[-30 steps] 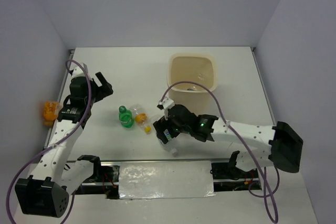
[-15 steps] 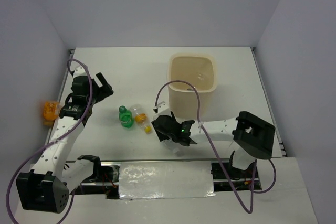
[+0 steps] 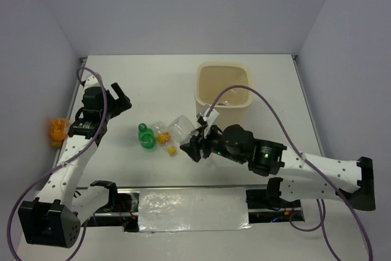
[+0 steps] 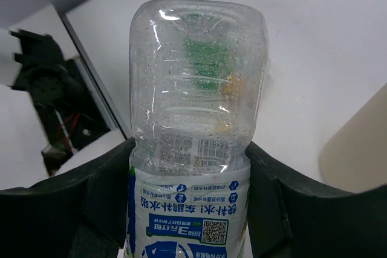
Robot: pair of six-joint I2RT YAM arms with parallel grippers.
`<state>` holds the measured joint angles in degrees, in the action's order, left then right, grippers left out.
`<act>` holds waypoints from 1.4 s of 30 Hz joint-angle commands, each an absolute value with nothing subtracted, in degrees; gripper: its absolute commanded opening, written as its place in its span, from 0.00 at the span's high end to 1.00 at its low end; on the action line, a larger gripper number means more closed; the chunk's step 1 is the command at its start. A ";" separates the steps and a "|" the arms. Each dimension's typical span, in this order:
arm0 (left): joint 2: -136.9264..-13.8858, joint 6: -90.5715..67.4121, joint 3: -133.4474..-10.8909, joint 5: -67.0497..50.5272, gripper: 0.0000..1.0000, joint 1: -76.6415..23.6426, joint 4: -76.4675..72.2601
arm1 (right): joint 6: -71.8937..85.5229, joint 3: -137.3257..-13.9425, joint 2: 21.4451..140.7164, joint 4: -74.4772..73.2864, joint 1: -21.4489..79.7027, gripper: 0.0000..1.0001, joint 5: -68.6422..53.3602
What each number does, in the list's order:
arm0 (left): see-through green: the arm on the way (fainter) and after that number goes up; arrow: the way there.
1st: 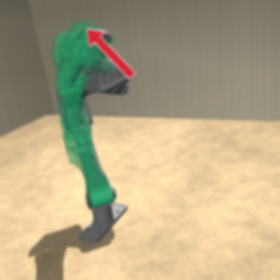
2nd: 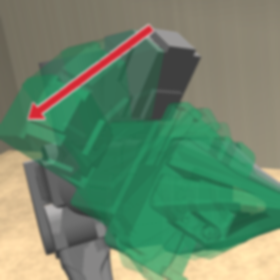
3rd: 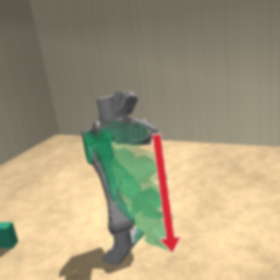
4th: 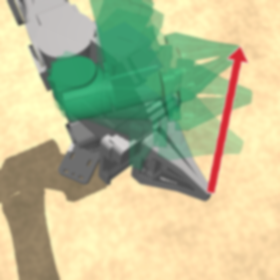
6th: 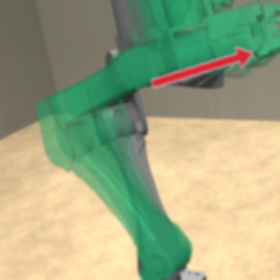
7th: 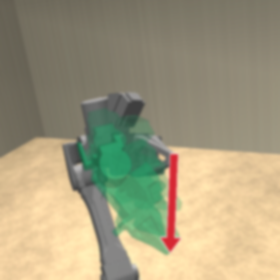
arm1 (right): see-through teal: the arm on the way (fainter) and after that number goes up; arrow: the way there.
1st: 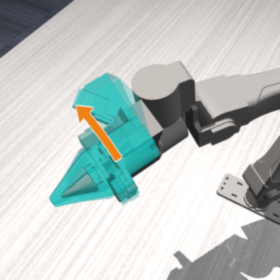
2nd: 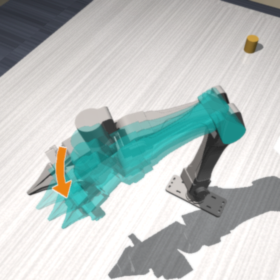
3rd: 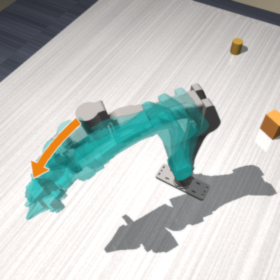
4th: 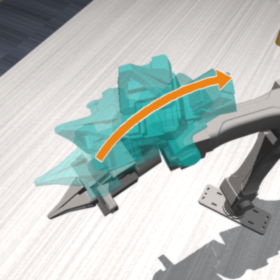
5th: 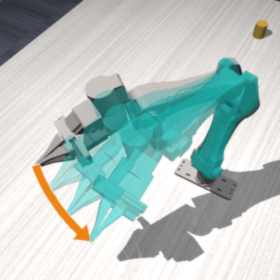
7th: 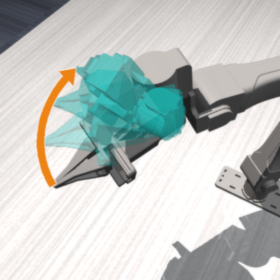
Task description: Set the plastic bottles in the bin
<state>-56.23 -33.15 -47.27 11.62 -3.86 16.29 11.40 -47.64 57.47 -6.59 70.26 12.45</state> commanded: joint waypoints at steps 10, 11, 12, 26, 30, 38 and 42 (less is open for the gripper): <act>-56.87 -31.64 -49.66 11.42 0.01 -3.52 14.24 | 5.79 -65.72 54.13 -6.94 53.49 0.48 24.45; -56.78 -31.64 -49.66 11.95 0.01 -3.43 14.59 | 6.24 -66.26 54.58 -7.12 50.65 0.48 22.87; -56.69 -31.73 -49.57 12.21 0.01 -3.51 14.59 | 6.41 -66.53 55.02 -6.60 47.75 0.48 20.94; -57.57 -32.69 -50.19 13.18 0.01 -3.52 17.40 | -6.15 -75.85 72.77 -10.81 34.37 0.00 14.59; -56.52 -33.31 -50.01 13.28 0.01 -3.52 18.28 | -8.95 -74.45 71.20 -10.37 34.28 0.00 9.42; -54.67 -36.90 -47.91 13.62 0.01 -3.52 18.63 | -18.81 -72.43 66.36 -13.98 38.93 0.00 -12.47; -53.88 -37.18 -46.93 11.95 0.01 -3.52 18.19 | -20.47 -72.95 68.63 -14.41 47.43 0.00 -14.42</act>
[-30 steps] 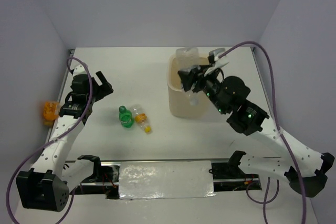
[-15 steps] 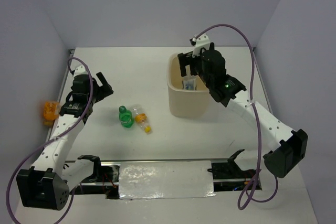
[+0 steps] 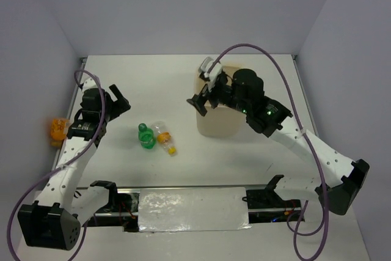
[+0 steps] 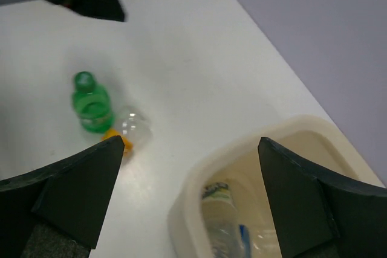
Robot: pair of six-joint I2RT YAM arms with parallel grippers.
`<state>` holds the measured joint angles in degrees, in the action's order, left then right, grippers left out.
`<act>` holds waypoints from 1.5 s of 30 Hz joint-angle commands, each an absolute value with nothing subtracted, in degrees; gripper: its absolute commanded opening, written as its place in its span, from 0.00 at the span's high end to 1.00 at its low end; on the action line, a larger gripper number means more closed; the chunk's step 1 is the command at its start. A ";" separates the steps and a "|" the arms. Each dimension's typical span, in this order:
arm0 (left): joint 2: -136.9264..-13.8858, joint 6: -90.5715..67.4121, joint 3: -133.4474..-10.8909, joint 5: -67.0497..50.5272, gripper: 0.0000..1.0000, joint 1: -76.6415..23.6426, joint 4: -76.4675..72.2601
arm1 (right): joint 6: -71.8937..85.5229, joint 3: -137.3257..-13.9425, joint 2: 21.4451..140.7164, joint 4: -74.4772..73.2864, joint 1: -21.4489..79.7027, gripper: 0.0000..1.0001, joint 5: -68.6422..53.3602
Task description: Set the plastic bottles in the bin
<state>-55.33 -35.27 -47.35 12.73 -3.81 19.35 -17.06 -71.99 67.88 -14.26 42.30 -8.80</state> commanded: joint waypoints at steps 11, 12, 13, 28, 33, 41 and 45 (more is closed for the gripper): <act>-50.02 -40.16 -43.43 14.94 0.01 -3.52 19.86 | -9.69 -82.59 91.01 -10.37 60.37 0.00 -7.57; -49.75 -40.17 -43.16 15.38 0.01 -3.52 19.78 | -9.41 -83.75 92.97 -10.37 60.47 0.00 -7.12; -49.49 -40.25 -42.98 15.73 0.01 -3.43 19.95 | -8.71 -84.63 94.82 -9.76 60.99 0.00 -5.38; -51.68 -40.52 -42.89 16.00 0.01 -3.52 19.16 | -2.38 -90.97 114.16 -1.15 63.19 0.15 -0.53; -52.65 -40.34 -43.15 15.47 0.01 -3.52 19.16 | -0.53 -89.30 113.12 1.48 63.37 0.44 -0.09; -51.68 -39.55 -43.07 14.59 0.01 -3.52 18.81 | 1.50 -85.09 100.39 0.35 63.54 0.76 -2.36; -50.80 -39.38 -42.71 13.28 0.01 -3.52 18.28 | -1.04 -80.78 85.65 0.62 63.20 0.77 -4.92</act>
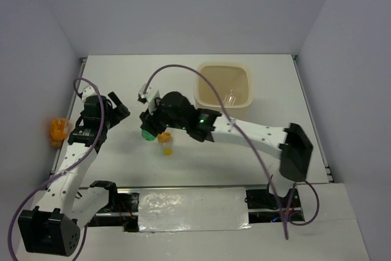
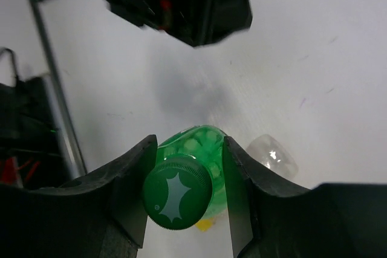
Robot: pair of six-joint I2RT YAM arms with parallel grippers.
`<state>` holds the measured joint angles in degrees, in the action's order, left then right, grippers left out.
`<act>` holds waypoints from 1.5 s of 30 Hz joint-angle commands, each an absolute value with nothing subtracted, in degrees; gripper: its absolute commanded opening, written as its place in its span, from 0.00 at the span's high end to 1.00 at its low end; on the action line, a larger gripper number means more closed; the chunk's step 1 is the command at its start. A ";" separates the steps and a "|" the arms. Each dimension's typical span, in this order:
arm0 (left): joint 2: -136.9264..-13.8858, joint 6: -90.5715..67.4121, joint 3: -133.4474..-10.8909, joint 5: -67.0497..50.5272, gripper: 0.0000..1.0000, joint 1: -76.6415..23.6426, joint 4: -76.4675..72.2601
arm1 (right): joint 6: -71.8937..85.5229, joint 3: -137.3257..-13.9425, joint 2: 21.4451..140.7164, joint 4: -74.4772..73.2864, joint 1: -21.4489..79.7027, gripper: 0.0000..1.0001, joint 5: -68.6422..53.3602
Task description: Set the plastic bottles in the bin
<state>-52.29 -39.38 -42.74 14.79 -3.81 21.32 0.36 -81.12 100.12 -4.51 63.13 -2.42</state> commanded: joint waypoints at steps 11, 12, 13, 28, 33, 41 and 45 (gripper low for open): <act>-52.29 -37.44 -42.36 7.57 0.01 -3.51 15.47 | 2.11 -74.71 62.15 -1.93 44.40 0.78 11.23; -52.64 -37.01 -42.54 6.86 0.01 -3.52 14.86 | 1.94 -74.10 61.01 -1.93 43.25 0.77 13.43; -53.34 -36.57 -42.45 5.81 0.01 -3.60 14.42 | 1.93 -72.96 60.74 -2.11 40.98 0.76 15.62; -63.01 -32.52 -41.57 -5.54 0.00 -11.76 8.00 | 10.37 -72.69 66.10 -14.41 31.91 0.03 14.50; -66.43 -31.99 -41.75 -3.87 0.01 -16.52 8.09 | 12.39 -70.76 61.35 -13.80 30.85 0.00 18.89; -76.00 -32.96 -39.46 -8.07 0.01 -20.83 1.94 | 21.43 -60.59 50.90 -17.05 26.02 0.00 26.89; -81.99 -33.31 -40.16 -8.70 0.01 -21.79 0.53 | 26.45 -53.45 43.27 -17.40 22.25 0.00 27.77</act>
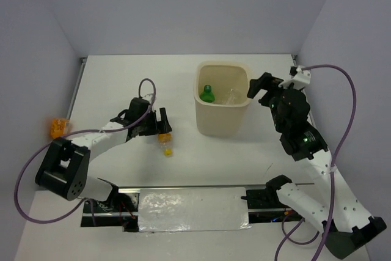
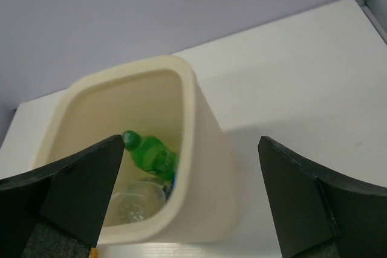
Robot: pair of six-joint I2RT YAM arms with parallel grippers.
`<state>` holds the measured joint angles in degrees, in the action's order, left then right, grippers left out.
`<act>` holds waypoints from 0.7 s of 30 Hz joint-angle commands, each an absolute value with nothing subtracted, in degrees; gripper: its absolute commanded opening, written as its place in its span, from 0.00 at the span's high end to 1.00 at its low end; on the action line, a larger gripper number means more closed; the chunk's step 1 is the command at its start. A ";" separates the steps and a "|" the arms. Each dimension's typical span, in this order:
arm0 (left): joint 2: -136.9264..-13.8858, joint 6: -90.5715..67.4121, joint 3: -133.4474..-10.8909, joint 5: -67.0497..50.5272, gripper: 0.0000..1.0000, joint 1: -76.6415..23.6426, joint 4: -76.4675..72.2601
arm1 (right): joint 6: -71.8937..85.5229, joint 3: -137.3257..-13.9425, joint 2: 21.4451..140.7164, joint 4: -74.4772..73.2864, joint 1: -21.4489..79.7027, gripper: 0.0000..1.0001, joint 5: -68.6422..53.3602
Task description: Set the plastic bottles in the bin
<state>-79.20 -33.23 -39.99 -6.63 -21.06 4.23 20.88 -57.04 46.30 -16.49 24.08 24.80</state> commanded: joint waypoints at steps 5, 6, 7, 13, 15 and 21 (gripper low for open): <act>-85.52 -33.48 -41.22 -9.14 0.18 -21.89 0.53 | 29.17 -48.79 38.33 -19.51 19.16 0.00 28.56; -85.43 -33.83 -41.39 -9.31 0.24 -21.97 -1.04 | 29.44 -48.00 37.71 -19.51 19.25 0.00 28.30; -84.99 -34.97 -42.01 -9.32 0.30 -21.89 -1.14 | 29.79 -46.60 36.57 -19.42 19.25 0.00 28.04; -79.21 -34.81 -49.63 -9.50 0.51 -21.89 3.05 | 30.68 -44.30 34.11 -21.35 19.07 0.00 28.65; -77.00 -33.41 -55.86 -8.44 0.50 -21.97 4.83 | 30.94 -43.77 32.96 -22.76 19.07 0.00 30.49; -72.16 -31.39 -70.10 -17.92 0.37 -23.99 -1.13 | 29.88 -38.33 27.95 -18.64 19.07 0.00 25.24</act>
